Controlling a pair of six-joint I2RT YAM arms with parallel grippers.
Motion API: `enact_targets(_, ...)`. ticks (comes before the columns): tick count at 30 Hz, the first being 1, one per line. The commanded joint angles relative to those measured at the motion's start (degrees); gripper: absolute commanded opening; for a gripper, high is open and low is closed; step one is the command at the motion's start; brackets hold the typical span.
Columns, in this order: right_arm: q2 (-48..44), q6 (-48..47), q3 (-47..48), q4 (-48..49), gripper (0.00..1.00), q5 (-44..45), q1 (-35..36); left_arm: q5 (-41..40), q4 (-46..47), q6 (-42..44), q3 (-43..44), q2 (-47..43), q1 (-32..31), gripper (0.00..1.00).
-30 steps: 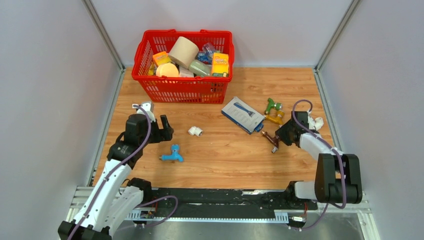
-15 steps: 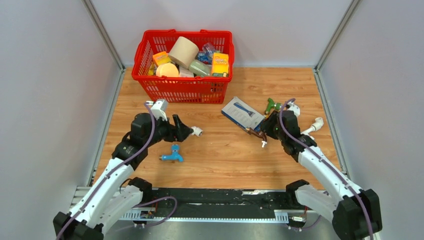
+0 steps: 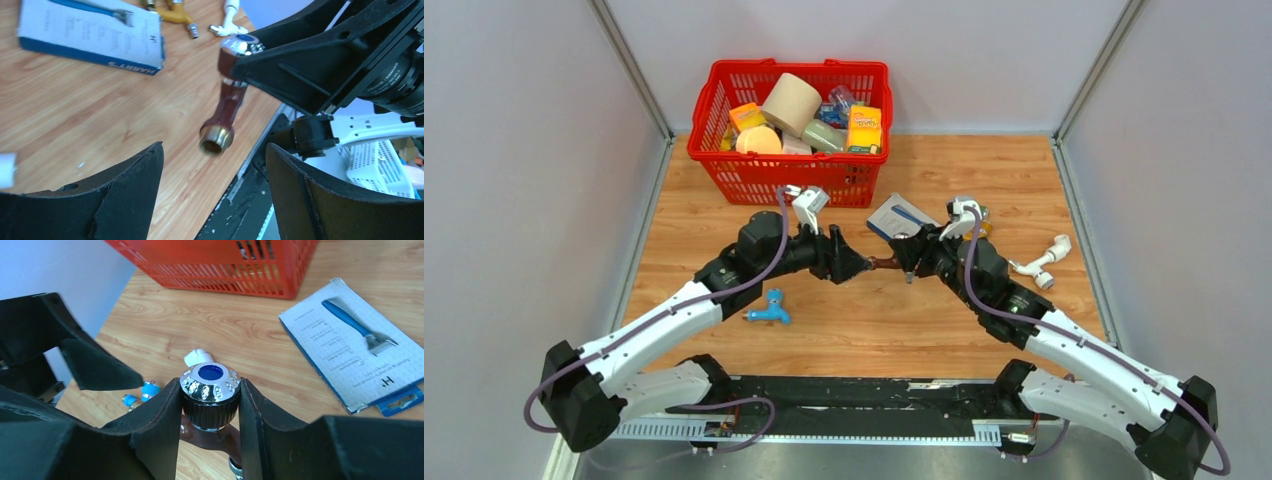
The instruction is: Install the water faucets
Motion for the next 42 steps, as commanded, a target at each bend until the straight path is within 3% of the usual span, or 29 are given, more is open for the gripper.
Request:
enact_targets(1,-1.5,-2.8,1.0,7.5,0.01,1.8,3.0,0.3,7.0,-1.8,3.3,3.2,-3.7,0.81)
enact_targets(6,-2.8,-3.4,0.8,8.7,0.02,2.6,5.3,-1.5,6.4,-2.0,4.1,5.7,-5.7,0.77)
enact_targets(11,-3.6,-3.6,0.3,8.8,0.03,2.9,6.1,-2.5,5.8,-2.0,3.8,5.8,-6.3,0.68)
enact_targets(13,-3.6,-3.6,0.2,8.9,0.03,2.9,6.5,-2.2,5.8,-2.0,3.8,5.7,-6.6,0.60)
enact_targets(16,-3.6,-3.6,0.0,8.9,0.03,3.0,6.6,-1.7,6.2,-1.9,3.7,5.6,-7.2,0.36)
enact_targets(17,-3.6,-3.6,-0.1,8.9,0.05,3.0,6.8,-1.3,6.2,-1.8,3.6,5.3,-7.3,0.33)
enact_targets(18,-3.7,-3.5,-0.2,8.9,0.09,3.0,6.8,-1.1,6.3,-1.5,3.4,5.1,-7.4,0.18)
enact_targets(20,-4.3,-3.6,-0.5,8.9,0.26,2.9,6.8,-0.7,6.0,-0.5,3.0,4.3,-7.4,0.00)
enact_targets(25,-6.4,-6.7,-1.1,9.0,0.75,2.9,6.5,-5.8,3.1,2.8,1.4,-1.3,-7.4,0.00)
enact_targets(28,-7.8,-10.8,-1.2,9.0,0.94,-0.6,6.1,-6.8,1.1,5.2,0.3,-4.3,-6.2,0.00)
enact_targets(31,-8.7,-14.1,-1.0,9.0,1.00,-7.8,4.9,-2.8,1.9,4.9,-1.6,-7.0,-2.5,0.00)
enact_targets(37,-9.3,-17.4,-1.5,11.0,1.00,-26.7,0.1,4.7,6.0,4.6,-4.8,-10.7,0.4,0.00)
enact_targets(42,-9.5,-15.9,-3.7,18.2,1.00,-41.5,-3.5,7.5,9.9,3.4,-6.1,-13.4,0.4,0.00)
